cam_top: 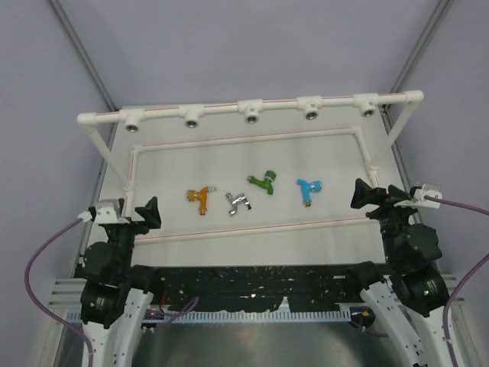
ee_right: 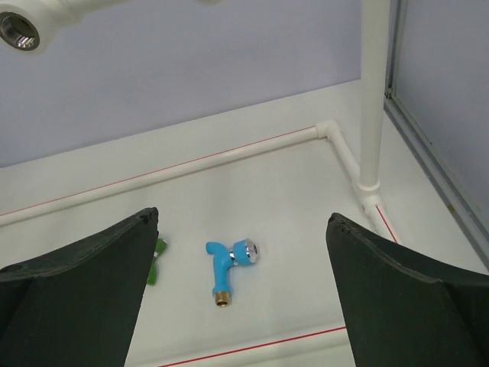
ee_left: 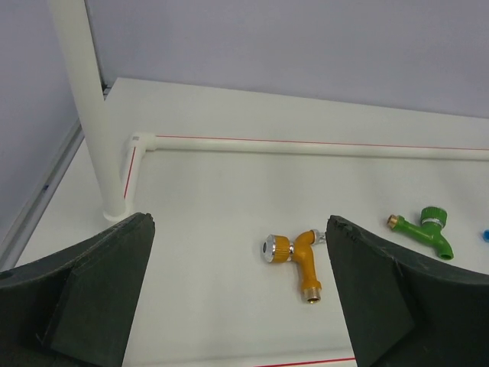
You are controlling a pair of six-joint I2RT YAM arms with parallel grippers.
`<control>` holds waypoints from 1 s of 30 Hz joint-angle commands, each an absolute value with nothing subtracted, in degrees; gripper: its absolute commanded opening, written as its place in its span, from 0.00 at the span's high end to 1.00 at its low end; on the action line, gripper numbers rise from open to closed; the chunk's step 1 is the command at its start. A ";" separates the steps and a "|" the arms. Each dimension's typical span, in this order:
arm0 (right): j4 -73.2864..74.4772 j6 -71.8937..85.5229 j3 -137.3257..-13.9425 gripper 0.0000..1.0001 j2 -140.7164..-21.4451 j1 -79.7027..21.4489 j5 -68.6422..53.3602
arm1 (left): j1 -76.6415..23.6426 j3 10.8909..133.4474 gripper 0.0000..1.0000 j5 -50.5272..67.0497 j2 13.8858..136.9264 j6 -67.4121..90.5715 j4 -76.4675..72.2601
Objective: Install the water faucets
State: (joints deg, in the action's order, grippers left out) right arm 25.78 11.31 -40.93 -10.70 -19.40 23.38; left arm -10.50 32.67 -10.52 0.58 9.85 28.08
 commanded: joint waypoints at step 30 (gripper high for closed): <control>39.73 52.82 -30.06 0.04 -46.85 -2.29 14.15 | -12.39 29.44 0.00 -9.32 -11.34 15.82 31.46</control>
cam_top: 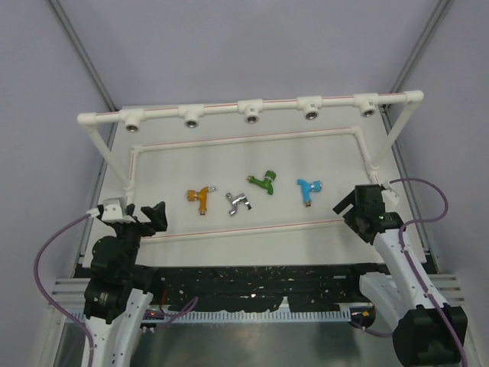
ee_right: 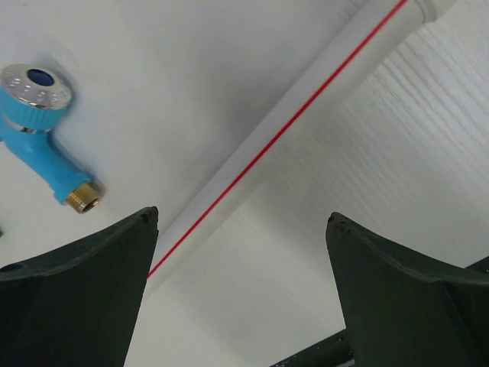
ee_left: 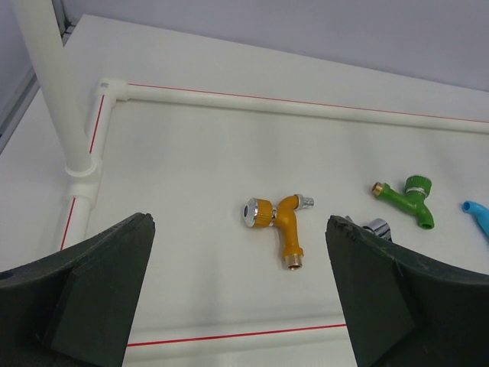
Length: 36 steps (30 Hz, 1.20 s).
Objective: Install the water faucets
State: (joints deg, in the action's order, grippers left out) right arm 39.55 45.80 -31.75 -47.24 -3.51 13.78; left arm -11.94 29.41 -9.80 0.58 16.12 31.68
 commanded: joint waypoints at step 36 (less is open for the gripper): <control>5.89 27.43 -48.95 0.05 -86.39 -3.95 4.06 | -12.92 29.97 0.00 -8.44 -7.56 15.82 32.43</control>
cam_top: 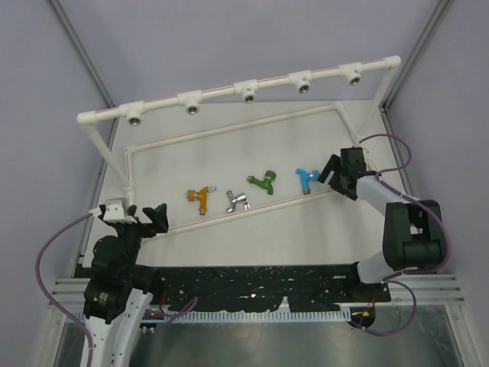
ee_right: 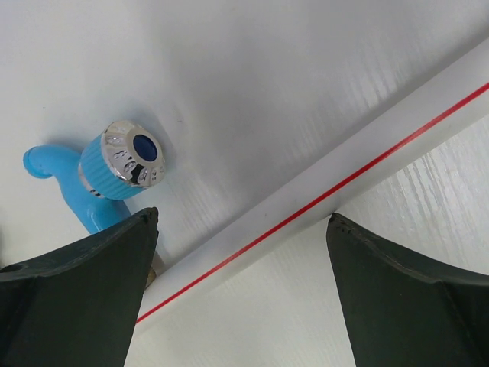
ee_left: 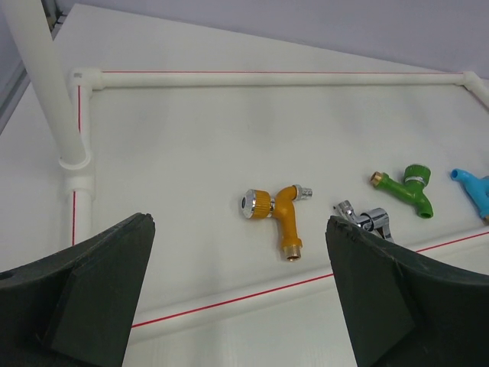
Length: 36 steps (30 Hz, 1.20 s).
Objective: Install the water faucets
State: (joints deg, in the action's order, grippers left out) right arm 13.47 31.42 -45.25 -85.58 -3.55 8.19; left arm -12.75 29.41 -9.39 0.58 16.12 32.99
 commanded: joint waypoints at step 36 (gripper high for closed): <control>12.92 15.29 -66.36 0.14 -97.03 -7.21 -5.10 | -13.01 34.11 0.00 19.59 28.65 23.99 31.74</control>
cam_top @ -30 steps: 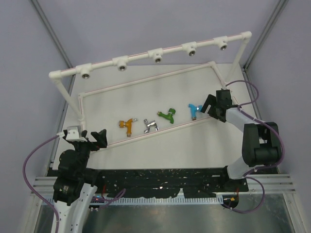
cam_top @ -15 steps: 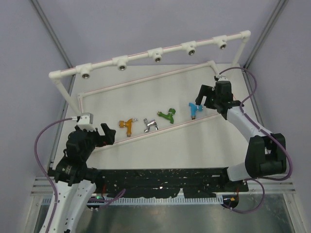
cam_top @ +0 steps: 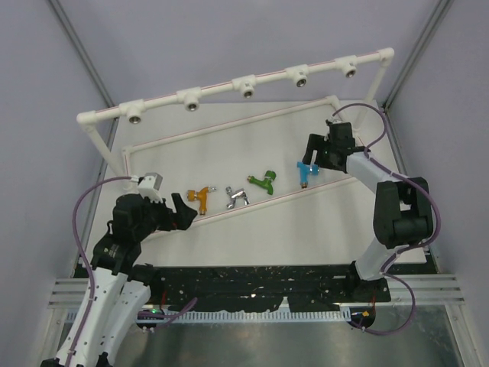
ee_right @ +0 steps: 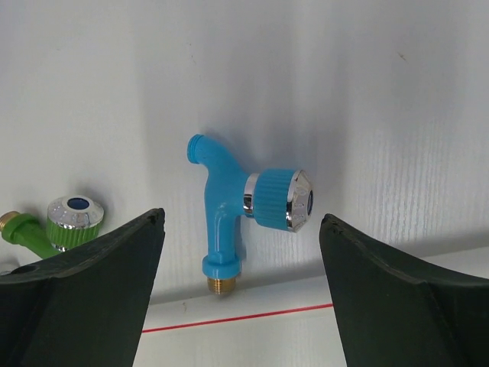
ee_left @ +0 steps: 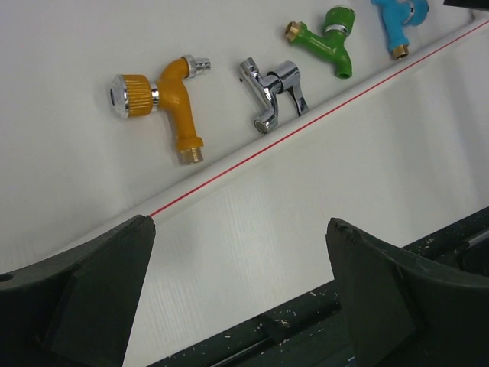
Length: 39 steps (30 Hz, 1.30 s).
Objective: Install the water faucets
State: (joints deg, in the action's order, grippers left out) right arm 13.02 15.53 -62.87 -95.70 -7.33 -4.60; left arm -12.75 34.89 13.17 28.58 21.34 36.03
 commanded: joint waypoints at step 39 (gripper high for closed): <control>20.57 18.37 -70.40 0.43 -105.64 -19.25 13.89 | -18.01 28.48 0.00 20.48 30.32 34.10 23.38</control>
